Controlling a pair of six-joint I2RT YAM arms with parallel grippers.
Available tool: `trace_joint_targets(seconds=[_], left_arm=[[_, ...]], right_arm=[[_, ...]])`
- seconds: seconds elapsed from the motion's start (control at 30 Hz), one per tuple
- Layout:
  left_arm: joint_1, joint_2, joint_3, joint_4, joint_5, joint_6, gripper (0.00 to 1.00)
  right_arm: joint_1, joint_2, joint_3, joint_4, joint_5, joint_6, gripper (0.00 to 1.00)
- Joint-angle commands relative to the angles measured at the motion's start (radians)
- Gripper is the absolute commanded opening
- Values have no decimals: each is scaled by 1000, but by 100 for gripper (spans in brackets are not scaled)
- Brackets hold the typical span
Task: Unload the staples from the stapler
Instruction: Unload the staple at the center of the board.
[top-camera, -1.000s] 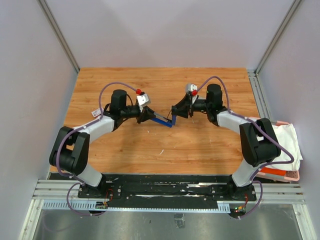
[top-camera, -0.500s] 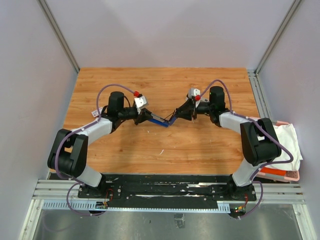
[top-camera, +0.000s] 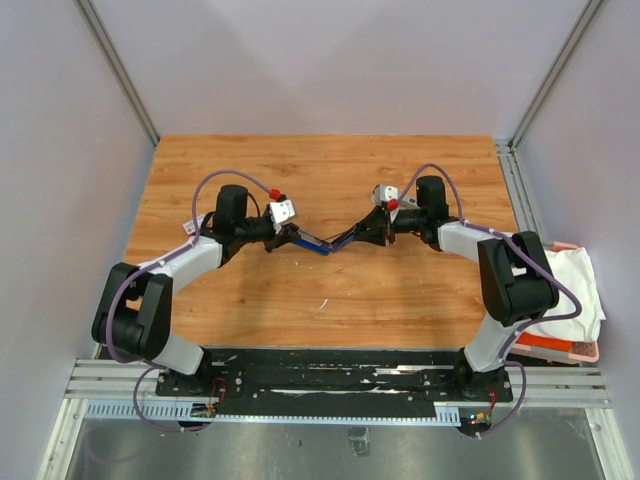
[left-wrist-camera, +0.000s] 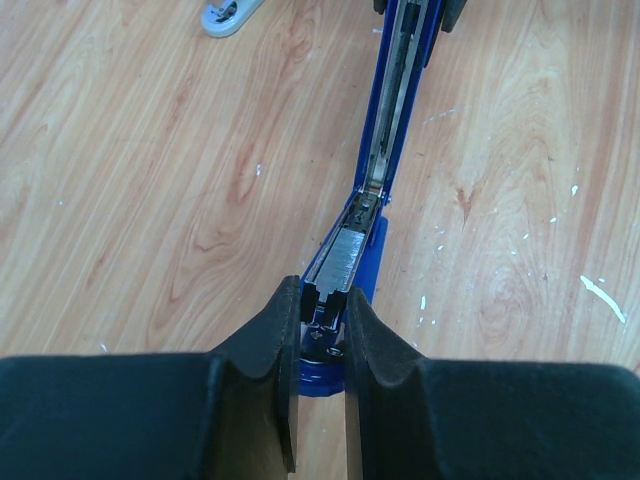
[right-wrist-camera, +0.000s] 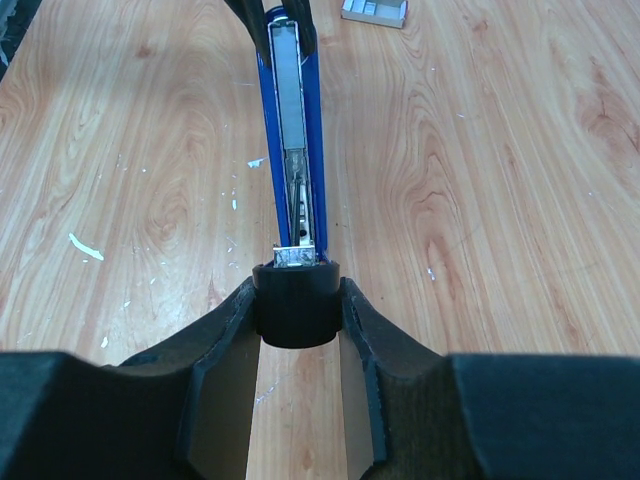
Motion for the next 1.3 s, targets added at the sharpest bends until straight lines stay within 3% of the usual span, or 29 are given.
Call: trace_joint_targets(seconds=[0.0, 0.2, 0.57, 0.97, 1.27], left_arm=[[27, -59, 16, 7, -61, 53, 0], [28, -54, 10, -15, -86, 86, 0], [27, -119, 50, -69, -46, 94, 0], [-67, -131, 59, -78, -80, 36, 0], [-114, -122, 122, -82, -143, -101, 0]], right_arm=[[-27, 43, 3, -63, 82, -39, 1], [-22, 67, 9, -47, 109, -21, 1], [14, 83, 74, -168, 152, -68, 11], [100, 58, 124, 4, 210, 316, 13], [162, 39, 171, 19, 231, 393, 11]])
